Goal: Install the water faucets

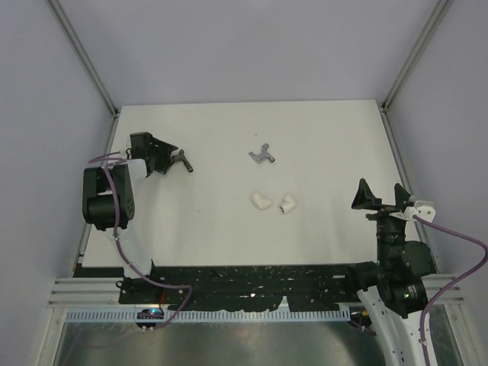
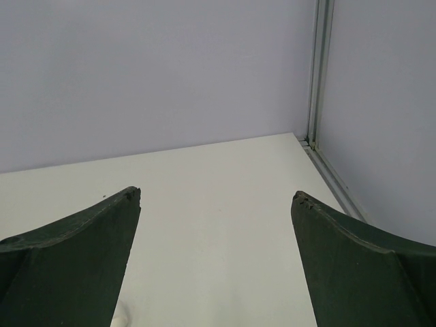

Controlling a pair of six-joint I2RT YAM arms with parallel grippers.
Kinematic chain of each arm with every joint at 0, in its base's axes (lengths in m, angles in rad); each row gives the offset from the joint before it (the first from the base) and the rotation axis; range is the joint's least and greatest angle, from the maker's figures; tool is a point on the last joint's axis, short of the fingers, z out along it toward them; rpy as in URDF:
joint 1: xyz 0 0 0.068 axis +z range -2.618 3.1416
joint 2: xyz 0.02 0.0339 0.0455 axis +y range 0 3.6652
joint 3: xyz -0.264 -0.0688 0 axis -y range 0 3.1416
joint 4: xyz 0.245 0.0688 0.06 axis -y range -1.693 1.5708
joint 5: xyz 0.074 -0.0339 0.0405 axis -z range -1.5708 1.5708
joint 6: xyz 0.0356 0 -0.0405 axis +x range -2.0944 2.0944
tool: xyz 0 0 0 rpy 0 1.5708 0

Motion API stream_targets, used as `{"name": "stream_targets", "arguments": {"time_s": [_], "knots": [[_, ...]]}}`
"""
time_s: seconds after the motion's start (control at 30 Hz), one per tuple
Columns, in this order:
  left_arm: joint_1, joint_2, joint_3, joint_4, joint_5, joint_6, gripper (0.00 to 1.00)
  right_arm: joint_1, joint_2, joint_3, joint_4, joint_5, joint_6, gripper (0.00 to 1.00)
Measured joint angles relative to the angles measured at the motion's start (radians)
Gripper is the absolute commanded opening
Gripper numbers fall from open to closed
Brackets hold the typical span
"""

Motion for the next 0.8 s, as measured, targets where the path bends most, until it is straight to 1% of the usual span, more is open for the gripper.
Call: {"name": "stream_targets", "arguments": {"time_s": [0.13,0.23,0.27,0.33,0.4,0.53,0.67,0.7,0.8], "knots": [[0.002,0.011,-0.017,0.031,0.002,-0.008,0.45,0.000,0.000,0.000,0.000,0.000,0.000,0.95],[0.005,0.014,-0.041,0.064,0.013,-0.017,0.38,0.000,0.000,0.000,0.000,-0.001,-0.001,0.95],[0.006,0.014,-0.051,0.081,0.019,-0.023,0.32,0.000,0.000,0.000,0.000,-0.002,-0.001,0.96],[0.008,0.014,-0.068,0.116,0.030,-0.028,0.24,0.000,0.000,0.000,0.000,-0.007,-0.001,0.95],[0.008,0.007,-0.087,0.143,0.037,-0.027,0.17,0.000,0.000,0.000,0.000,-0.018,-0.001,0.96],[0.008,-0.039,-0.145,0.155,0.045,-0.015,0.12,0.000,0.006,0.017,-0.024,-0.048,0.013,0.95],[0.008,-0.134,-0.227,0.156,0.062,0.002,0.01,0.000,0.087,0.106,-0.069,-0.106,0.031,0.96],[0.008,-0.156,-0.243,0.158,0.068,0.002,0.00,0.000,0.116,0.133,-0.079,-0.136,0.035,0.95],[0.008,-0.249,-0.307,0.167,0.094,0.000,0.00,0.000,0.195,0.184,-0.098,-0.245,0.046,0.96]]}}
